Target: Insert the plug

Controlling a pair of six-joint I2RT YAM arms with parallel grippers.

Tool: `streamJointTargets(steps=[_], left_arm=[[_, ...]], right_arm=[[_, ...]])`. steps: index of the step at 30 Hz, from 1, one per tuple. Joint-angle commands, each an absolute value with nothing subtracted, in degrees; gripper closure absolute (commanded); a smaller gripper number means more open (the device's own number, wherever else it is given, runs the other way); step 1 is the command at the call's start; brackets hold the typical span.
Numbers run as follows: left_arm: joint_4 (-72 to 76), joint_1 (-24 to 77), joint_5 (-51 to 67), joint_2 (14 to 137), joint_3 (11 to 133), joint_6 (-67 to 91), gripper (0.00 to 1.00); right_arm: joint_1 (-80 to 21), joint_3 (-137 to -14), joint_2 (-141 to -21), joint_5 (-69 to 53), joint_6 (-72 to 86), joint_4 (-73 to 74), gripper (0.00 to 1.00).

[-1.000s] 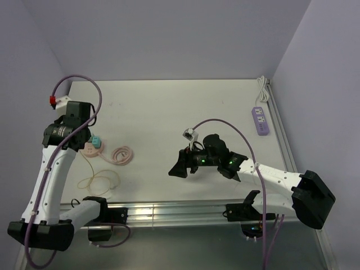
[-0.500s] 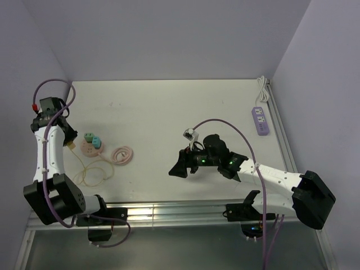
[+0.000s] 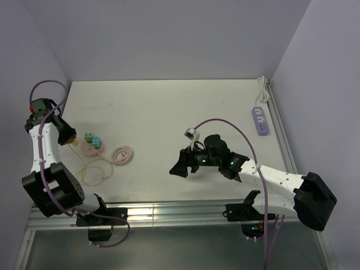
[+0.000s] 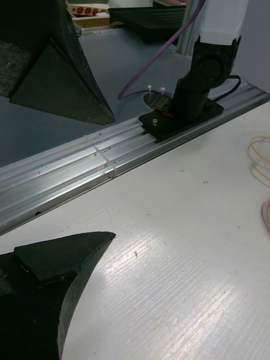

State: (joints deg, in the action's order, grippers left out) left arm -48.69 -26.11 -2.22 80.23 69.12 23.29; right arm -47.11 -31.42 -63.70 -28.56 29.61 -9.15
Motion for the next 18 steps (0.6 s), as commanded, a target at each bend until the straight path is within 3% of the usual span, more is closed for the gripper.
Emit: streamJointTargets(steps=[1, 7, 12, 18], left_arm=[[-42.64, -26.19, 1.84, 78.93, 68.22, 16.46, 1.00], [-35.08, -26.28, 2.81, 75.06, 63.55, 9.26, 1.00], [-37.18, -26.28, 2.02, 80.06, 66.00, 6.42, 1.00], [-31.21, -26.46, 10.20, 78.23, 61.71, -4.12, 1.00]], right_arm=[[-47.46, -30.76, -62.14, -27.68, 28.56, -9.76, 0.17], [-47.72, -30.76, -61.18, -27.60, 28.74, -9.32, 0.17], [-47.99, -30.15, -59.94, -27.51, 29.00, -9.40, 0.17], [-49.57, -29.62, -56.61, -25.06, 28.56, -8.70, 0.16]])
